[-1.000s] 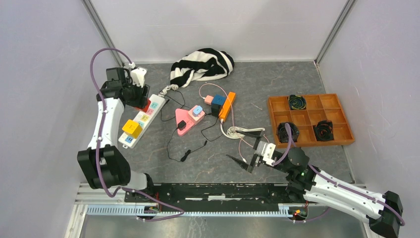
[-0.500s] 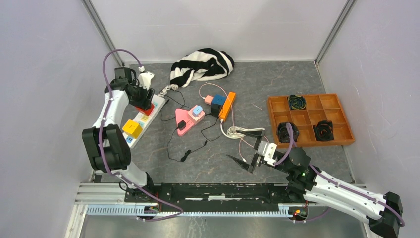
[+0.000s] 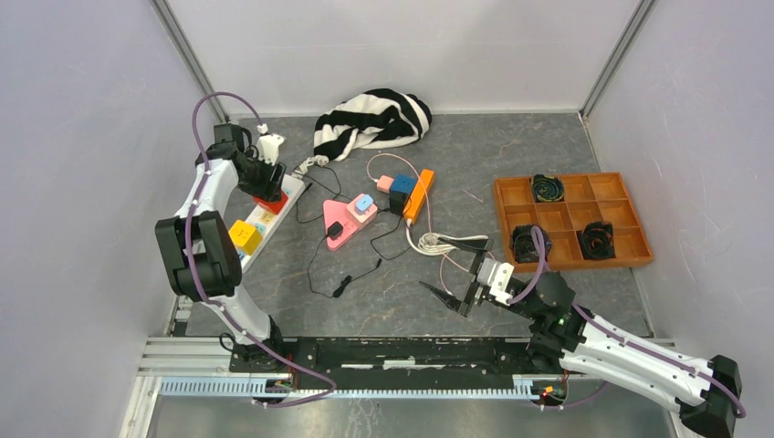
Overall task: Insert the plug
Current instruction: Insert the plug into the socket.
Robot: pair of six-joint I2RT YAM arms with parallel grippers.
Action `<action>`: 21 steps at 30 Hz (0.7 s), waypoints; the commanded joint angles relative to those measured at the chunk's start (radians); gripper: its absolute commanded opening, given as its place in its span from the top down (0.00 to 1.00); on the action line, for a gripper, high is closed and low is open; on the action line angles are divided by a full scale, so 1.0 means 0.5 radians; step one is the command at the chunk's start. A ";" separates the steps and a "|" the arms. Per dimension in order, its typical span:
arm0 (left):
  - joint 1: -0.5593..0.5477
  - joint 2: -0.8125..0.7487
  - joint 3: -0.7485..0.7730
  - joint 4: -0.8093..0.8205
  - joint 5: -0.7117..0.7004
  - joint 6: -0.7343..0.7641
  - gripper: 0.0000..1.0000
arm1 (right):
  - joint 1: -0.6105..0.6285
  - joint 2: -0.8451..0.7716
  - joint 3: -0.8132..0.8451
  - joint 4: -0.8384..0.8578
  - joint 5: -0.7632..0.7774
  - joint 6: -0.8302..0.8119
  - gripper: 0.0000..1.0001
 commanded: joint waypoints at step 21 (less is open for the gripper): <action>0.009 0.054 0.152 -0.047 0.097 0.140 0.98 | 0.001 -0.005 -0.017 0.102 0.072 -0.023 0.02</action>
